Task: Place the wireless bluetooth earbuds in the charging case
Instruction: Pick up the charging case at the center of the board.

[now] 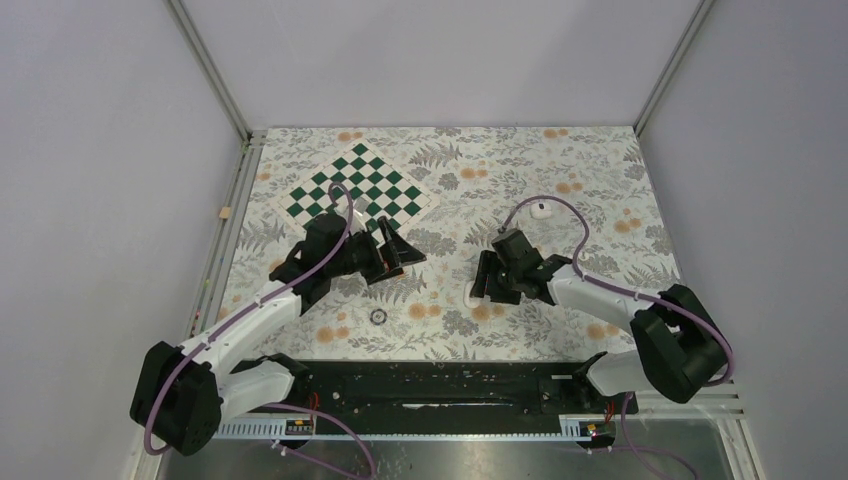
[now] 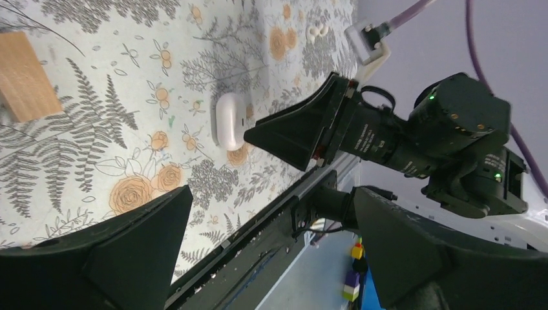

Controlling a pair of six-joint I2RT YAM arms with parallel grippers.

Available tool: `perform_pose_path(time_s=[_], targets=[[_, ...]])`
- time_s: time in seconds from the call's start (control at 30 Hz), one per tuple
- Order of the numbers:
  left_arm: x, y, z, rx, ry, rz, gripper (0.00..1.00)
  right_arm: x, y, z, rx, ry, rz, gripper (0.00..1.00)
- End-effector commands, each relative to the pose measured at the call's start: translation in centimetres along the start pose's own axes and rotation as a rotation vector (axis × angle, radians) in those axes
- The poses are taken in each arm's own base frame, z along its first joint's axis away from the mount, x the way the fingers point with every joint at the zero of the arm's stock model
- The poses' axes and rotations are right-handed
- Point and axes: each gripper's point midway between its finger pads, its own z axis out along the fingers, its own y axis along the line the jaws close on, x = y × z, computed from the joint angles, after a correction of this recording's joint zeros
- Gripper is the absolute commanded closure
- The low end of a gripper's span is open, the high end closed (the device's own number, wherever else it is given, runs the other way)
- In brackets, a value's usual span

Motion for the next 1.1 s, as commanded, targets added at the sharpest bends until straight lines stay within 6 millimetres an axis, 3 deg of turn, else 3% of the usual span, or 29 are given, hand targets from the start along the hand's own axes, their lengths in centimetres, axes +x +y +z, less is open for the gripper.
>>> perform_pose_path(time_s=[0.0,0.17,0.33,0.47,0.57,0.67,0.93,1.07], targets=[[-0.4,-4.1,-0.2,0.143,0.032,0.092,0.01,-1.5,0.4,-1.6,0.007,-0.095,-0.027,0.36],[-0.5,-4.3,-0.2,0.134,0.018,0.110,0.01,-1.4,0.8,-1.2,0.003,-0.086,-0.043,0.32],[-0.1,-4.1,-0.2,0.134,0.032,0.108,0.01,-0.8,1.7,0.8,0.013,-0.034,-0.071,0.35],[0.2,-4.1,-0.3,0.139,0.043,0.110,0.01,-0.2,2.3,2.2,0.010,0.015,-0.084,0.48],[0.2,-3.9,-0.4,0.132,0.039,0.112,0.01,0.0,2.4,2.3,0.007,0.030,-0.084,0.64],[0.4,-3.5,-0.5,0.112,0.045,0.120,0.01,-0.3,3.3,1.0,-0.033,0.021,-0.080,0.75],[-0.2,-4.0,-1.2,0.112,0.011,0.196,0.02,-2.2,7.5,-5.6,-0.203,-0.046,-0.077,0.81],[-0.6,-4.9,-2.0,0.153,-0.038,0.303,0.05,-2.5,10.0,-7.7,-0.345,0.042,0.094,0.91]])
